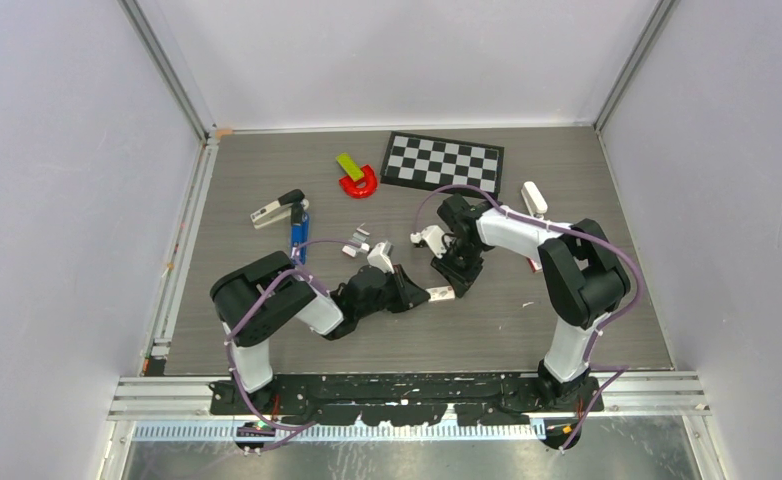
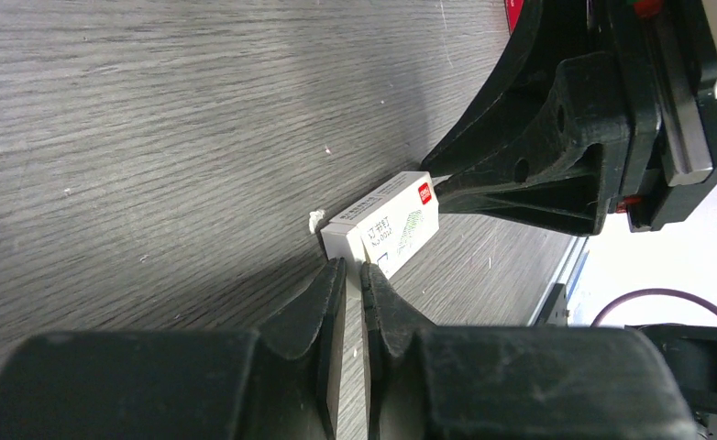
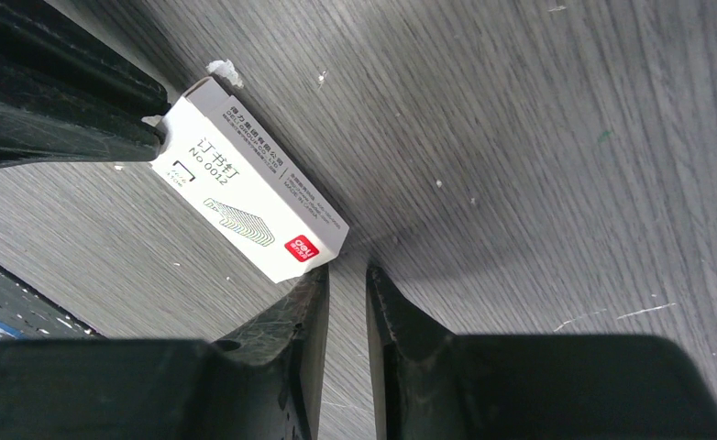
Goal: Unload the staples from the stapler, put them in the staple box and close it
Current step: Close the staple box at the center of the board.
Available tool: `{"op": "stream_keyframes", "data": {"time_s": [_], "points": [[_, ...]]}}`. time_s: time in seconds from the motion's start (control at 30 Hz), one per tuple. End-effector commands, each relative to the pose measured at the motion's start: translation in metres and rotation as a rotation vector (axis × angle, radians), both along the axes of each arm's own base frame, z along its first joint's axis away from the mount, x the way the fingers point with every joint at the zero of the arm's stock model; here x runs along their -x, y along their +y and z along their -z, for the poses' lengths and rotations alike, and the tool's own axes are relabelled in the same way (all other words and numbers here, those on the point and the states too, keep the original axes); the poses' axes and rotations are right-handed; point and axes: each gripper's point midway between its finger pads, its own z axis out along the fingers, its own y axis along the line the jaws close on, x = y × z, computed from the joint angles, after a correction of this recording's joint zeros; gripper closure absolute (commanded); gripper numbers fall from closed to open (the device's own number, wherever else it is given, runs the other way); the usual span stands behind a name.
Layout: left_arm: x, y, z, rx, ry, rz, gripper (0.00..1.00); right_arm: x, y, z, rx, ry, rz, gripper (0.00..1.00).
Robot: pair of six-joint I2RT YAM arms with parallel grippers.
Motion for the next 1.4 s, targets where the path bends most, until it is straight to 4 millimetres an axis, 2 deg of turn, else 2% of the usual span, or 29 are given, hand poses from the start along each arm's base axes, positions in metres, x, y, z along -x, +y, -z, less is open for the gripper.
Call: {"op": "stream_keyframes", "data": {"time_s": [0.0,0.33,0.53,0.7,0.9,1.1,1.37], "points": [[-0.002,-0.008,-0.011,0.025,-0.031,0.014,0.86,-0.013,0.008,0.003,-0.003,-0.041,0.002,0.72],[-0.003,-0.005,-0.03,0.012,-0.072,0.019,0.74,-0.02,0.0,0.001,0.018,-0.064,0.026,0.71],[-0.002,-0.002,-0.038,0.013,-0.09,0.02,0.73,-0.02,-0.002,0.001,0.022,-0.063,0.03,0.71],[-0.004,0.011,-0.032,-0.025,-0.094,-0.025,0.81,-0.02,-0.002,0.001,0.023,-0.063,0.027,0.71],[-0.003,0.013,-0.019,-0.059,-0.075,-0.023,0.98,-0.02,-0.003,0.001,0.023,-0.059,0.028,0.71],[-0.003,0.009,-0.007,-0.076,-0.05,-0.01,1.0,-0.019,-0.002,0.001,0.023,-0.054,0.028,0.71],[-0.004,0.0,-0.002,-0.068,-0.036,0.004,1.0,-0.017,-0.001,0.002,0.014,-0.045,0.026,0.71]]}}
